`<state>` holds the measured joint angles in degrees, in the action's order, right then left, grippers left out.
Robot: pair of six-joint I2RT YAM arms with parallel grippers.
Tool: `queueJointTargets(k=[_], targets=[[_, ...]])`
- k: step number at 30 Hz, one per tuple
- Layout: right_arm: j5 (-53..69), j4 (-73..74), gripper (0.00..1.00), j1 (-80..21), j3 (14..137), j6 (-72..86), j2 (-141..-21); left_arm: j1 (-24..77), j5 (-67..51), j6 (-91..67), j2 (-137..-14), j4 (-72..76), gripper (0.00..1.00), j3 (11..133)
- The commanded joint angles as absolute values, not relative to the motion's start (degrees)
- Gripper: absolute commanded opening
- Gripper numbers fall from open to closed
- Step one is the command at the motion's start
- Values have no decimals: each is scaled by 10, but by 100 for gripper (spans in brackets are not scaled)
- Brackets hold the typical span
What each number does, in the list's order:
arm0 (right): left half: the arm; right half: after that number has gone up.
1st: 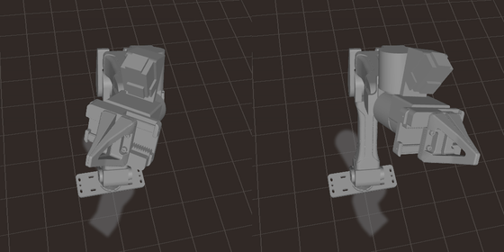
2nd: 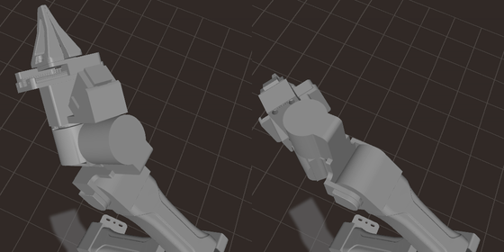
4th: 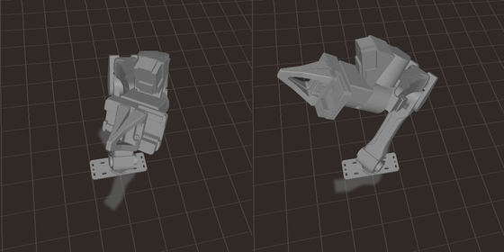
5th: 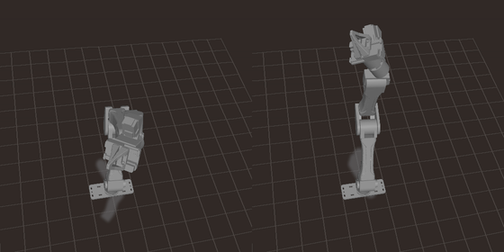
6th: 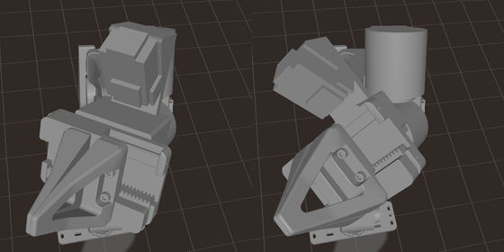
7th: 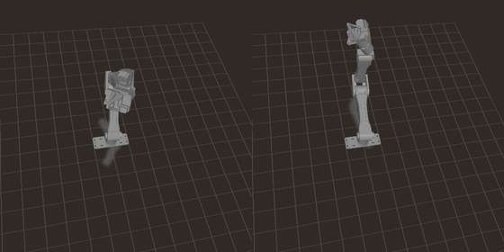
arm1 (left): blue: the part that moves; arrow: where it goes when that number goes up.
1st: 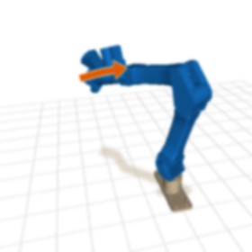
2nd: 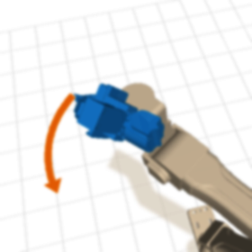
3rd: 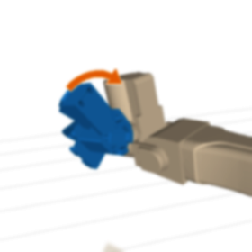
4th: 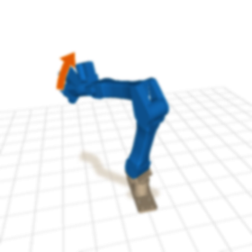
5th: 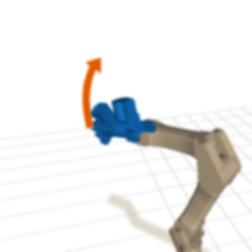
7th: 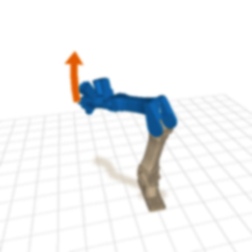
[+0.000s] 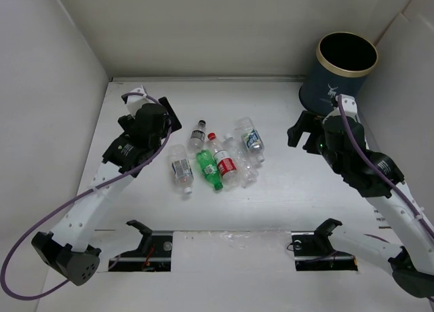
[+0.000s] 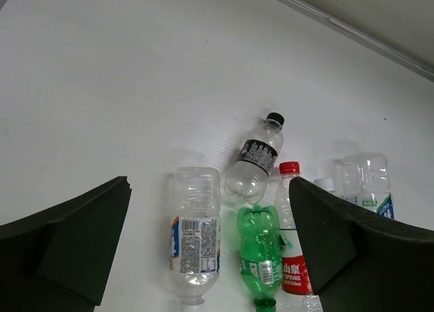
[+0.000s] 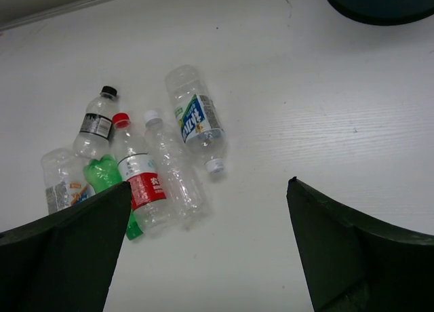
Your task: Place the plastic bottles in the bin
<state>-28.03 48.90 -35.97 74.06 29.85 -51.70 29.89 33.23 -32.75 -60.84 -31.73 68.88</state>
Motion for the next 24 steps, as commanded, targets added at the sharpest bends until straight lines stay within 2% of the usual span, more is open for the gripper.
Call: queueJointTargets(k=[1,6,11,24], targets=[[-280,474,100,-361,738,300,-512,299,341,-373,-593,-320,100,675],[-259,469,100,-367,738,300,-517,299,330,-453,-588,-326,100,616],[-226,458,100,-367,721,300,-517,299,298,-495,-641,-321,100,564],[-165,428,100,-377,685,300,-496,294,278,-478,-780,-213,100,497]])
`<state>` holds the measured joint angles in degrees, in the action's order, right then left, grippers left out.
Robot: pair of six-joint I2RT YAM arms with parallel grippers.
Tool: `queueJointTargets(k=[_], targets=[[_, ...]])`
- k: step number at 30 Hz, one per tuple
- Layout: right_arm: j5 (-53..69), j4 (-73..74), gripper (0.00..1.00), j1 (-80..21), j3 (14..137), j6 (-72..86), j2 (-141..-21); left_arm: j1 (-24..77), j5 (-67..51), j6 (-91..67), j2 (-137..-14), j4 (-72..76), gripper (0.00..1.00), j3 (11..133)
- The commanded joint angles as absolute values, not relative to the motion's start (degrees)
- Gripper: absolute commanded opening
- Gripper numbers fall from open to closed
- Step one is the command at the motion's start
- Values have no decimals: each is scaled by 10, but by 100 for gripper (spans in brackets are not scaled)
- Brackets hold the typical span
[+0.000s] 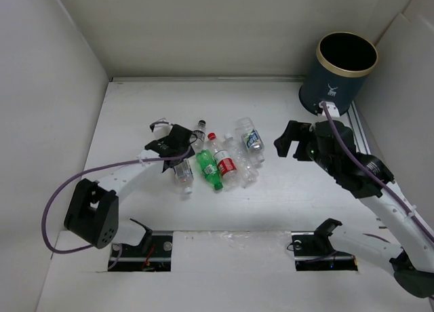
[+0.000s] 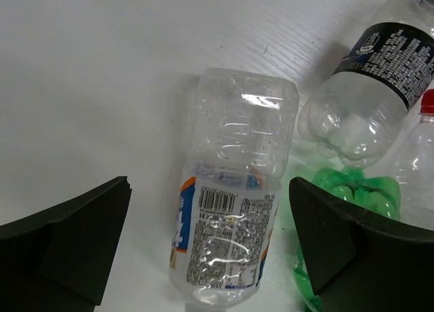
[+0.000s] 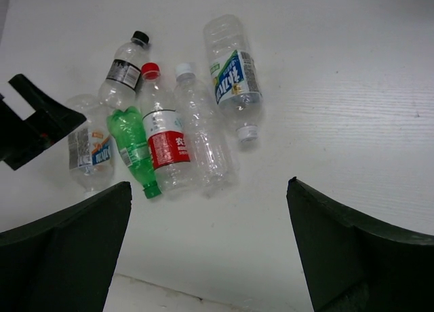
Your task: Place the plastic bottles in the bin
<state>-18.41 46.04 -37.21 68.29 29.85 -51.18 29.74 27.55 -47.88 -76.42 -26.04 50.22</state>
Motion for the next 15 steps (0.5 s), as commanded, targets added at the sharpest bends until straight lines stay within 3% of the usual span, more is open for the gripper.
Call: queueJointTargets(k=[1,10,13,15], targets=[[-165,428,100,-382,685,300,-496,294,273,-478,-800,-197,100,497],[-144,428,100,-382,679,300,-473,280,265,-518,-894,-202,99,492],[-121,423,100,-382,679,300,-468,280,265,-540,-901,-197,81,478],[-104,407,100,-388,672,300,-468,280,265,-554,-885,-197,58,467]])
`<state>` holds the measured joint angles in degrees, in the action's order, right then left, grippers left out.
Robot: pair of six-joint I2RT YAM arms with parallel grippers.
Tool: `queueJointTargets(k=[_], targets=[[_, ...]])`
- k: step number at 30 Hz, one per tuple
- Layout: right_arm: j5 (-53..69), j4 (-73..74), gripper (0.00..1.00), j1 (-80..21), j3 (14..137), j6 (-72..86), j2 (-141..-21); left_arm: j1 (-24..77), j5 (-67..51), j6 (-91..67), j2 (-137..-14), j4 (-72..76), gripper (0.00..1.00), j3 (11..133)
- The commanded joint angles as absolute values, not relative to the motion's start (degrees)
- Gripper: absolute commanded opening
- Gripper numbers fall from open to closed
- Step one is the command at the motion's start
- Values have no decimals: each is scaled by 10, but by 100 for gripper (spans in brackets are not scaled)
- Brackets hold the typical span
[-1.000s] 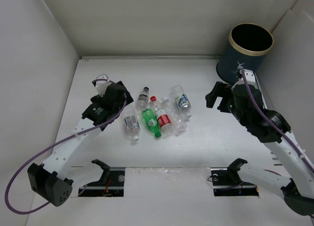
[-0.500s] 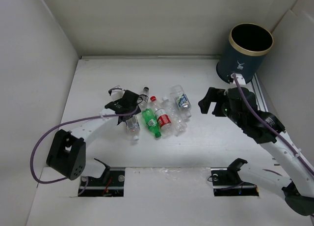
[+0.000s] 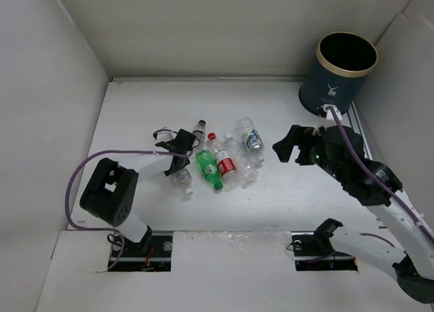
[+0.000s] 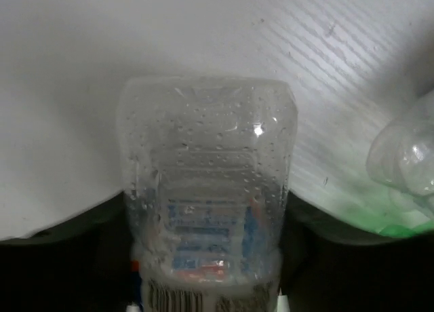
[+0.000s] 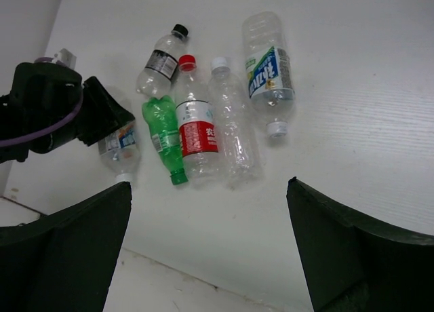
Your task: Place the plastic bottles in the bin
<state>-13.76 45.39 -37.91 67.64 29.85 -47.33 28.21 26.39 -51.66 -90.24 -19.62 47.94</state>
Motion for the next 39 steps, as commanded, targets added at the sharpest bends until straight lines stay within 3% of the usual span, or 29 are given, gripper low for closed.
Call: queueJointTargets(k=[1,3,5,7,10,13,16,23,34,39], targets=[[-93,401,100,-388,667,300,-468,280,265,-559,-875,-197,32,459],[-61,375,100,-394,660,294,-468,280,270,-569,-828,-221,15,459],[-16,352,100,-401,649,289,-475,280,288,-575,-789,-242,5,467],[33,301,100,-401,633,289,-495,298,304,-575,-723,-265,1,486],[182,187,100,-407,598,294,-522,322,274,-506,-658,-257,0,533],[260,72,100,-424,582,334,-552,322,146,-424,-573,-160,0,547],[260,37,100,-454,602,339,-610,322,33,-395,-541,-80,0,573],[231,-27,100,-486,687,358,-724,322,-145,-392,-603,26,0,633],[137,-68,100,-486,713,377,-770,322,-208,-439,-626,113,0,636],[89,-100,95,-486,696,399,-787,322,-221,-451,-632,113,0,648]])
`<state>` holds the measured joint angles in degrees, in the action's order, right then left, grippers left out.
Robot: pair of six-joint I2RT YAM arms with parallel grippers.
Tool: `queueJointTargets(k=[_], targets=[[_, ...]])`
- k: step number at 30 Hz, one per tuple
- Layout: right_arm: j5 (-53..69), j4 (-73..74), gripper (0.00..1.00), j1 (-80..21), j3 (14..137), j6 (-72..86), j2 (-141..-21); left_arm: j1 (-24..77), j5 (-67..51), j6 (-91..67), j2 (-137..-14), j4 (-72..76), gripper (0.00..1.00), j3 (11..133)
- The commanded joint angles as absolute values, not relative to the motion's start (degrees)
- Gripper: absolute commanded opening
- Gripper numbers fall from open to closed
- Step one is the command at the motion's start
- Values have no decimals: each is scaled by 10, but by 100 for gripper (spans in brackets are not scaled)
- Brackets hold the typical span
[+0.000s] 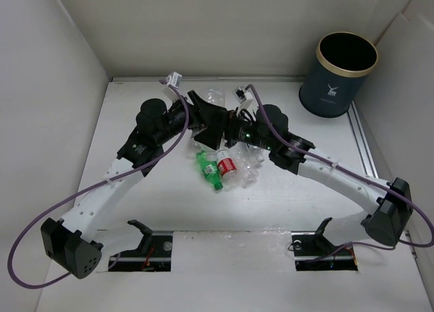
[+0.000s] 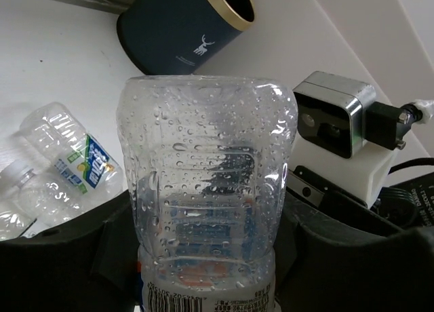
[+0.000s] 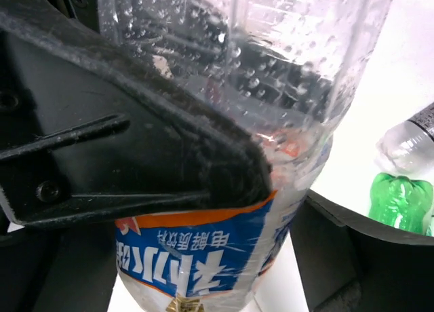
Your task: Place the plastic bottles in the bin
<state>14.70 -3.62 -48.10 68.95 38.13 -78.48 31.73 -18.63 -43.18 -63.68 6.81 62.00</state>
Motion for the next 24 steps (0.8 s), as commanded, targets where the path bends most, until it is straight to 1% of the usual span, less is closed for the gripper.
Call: queueJointTargets(k=[1,2,3,4,5,6,7,8,9,10,13,14,16,17,18,20,22,23,24], targets=[[74,-112,92,-486,690,399,-787,322,-221,-451,-632,113,0,648],[66,-120,87,-486,683,399,-787,322,-221,-456,-632,113,0,648],[61,-127,74,-486,683,399,-780,322,-221,-456,-632,113,0,648],[54,-127,68,-486,683,399,-780,322,-216,-456,-632,113,0,648],[47,-127,60,-486,683,399,-774,322,-216,-456,-632,113,5,648],[47,-127,44,-486,683,394,-774,322,-208,-456,-625,108,16,648],[36,-127,8,-486,676,394,-774,322,-208,-449,-625,108,27,654],[22,-127,3,-486,676,394,-768,322,-193,-444,-618,103,55,659],[22,-127,0,-486,671,394,-768,322,-186,-444,-618,103,77,659],[15,-127,0,-480,671,394,-763,322,-161,-438,-618,92,100,677],[9,-114,0,-463,665,387,-763,322,-110,-418,-618,61,100,721],[9,-106,0,-457,665,387,-757,322,-87,-418,-634,28,100,764],[9,-101,0,-436,665,374,-757,322,-19,-403,-649,-8,100,814],[9,-90,0,-427,665,374,-757,322,10,-403,-670,-56,100,869],[4,-83,0,-418,665,367,-757,322,63,-403,-681,-81,100,897],[-3,-57,0,-371,691,361,-757,322,112,-410,-701,-134,100,945],[-10,-38,0,-331,715,361,-757,322,129,-410,-713,-160,100,964],[-10,-17,0,-285,748,361,-765,322,121,-404,-713,-160,100,955],[-10,-6,0,-261,768,361,-783,322,115,-397,-702,-148,100,941]])
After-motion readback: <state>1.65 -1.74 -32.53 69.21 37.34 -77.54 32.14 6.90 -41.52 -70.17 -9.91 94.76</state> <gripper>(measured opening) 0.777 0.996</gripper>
